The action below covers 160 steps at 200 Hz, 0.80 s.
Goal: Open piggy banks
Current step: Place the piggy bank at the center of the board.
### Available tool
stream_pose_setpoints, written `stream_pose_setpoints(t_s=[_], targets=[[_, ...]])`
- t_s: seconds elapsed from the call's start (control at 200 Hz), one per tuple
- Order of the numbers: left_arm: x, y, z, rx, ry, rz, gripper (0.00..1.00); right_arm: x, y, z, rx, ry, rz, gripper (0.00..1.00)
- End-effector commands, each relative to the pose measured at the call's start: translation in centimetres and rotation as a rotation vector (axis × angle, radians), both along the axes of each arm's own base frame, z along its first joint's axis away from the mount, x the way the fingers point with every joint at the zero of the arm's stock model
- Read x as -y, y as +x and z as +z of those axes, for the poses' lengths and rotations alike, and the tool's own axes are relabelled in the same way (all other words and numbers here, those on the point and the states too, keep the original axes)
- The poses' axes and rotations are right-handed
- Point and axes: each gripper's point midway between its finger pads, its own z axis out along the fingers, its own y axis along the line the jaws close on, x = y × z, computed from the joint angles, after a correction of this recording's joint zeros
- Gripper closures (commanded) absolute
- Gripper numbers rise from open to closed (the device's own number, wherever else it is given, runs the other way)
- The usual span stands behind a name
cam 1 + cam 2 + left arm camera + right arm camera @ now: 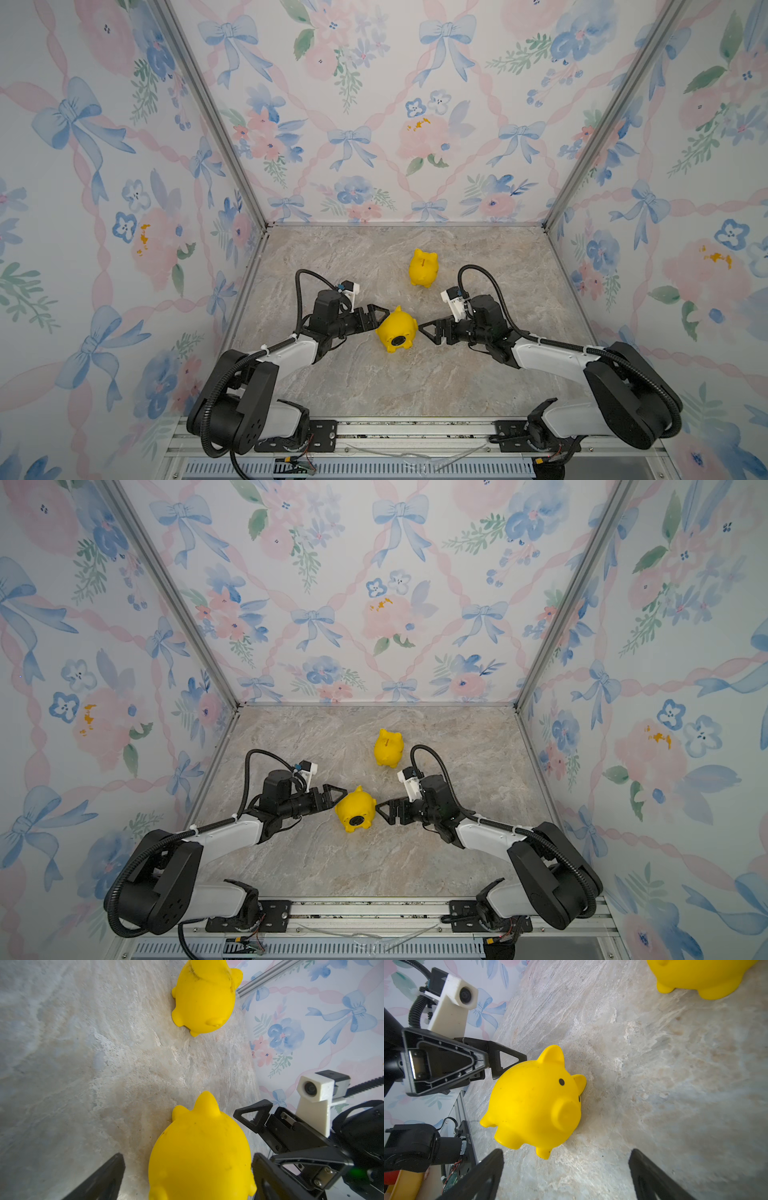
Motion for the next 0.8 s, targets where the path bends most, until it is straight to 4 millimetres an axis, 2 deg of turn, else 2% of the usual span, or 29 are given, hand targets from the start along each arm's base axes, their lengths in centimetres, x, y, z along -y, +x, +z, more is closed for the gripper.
stream_pose_setpoints(t_s=[0.0,0.135,0.26,0.365,0.5,0.795], targets=[[0.3,-0.8,-0.1,-0.004,-0.003,-0.047,0.02,-1.2,-1.3,0.6,0.016,0.027,0.057,0.03],[1.3,-0.7,0.8,0.039,-0.031,-0.089,0.02,-1.4,-2.7,0.3,-0.012,0.021,0.082,0.01],[2.7,-0.2,1.6,0.069,-0.044,-0.145,0.02,-0.3,-3.7,-0.3,-0.021,0.016,0.062,0.01],[4.0,-0.1,1.5,0.051,-0.054,-0.187,0.02,0.3,-4.1,-0.7,-0.031,0.005,0.042,0.01],[4.5,-0.6,0.9,0.024,-0.055,-0.199,0.02,1.7,-3.0,-2.0,-0.071,-0.055,-0.063,0.01],[3.9,-2.6,-0.4,-0.029,-0.030,-0.190,0.02,1.3,-1.3,-3.6,-0.123,-0.108,-0.104,0.01]])
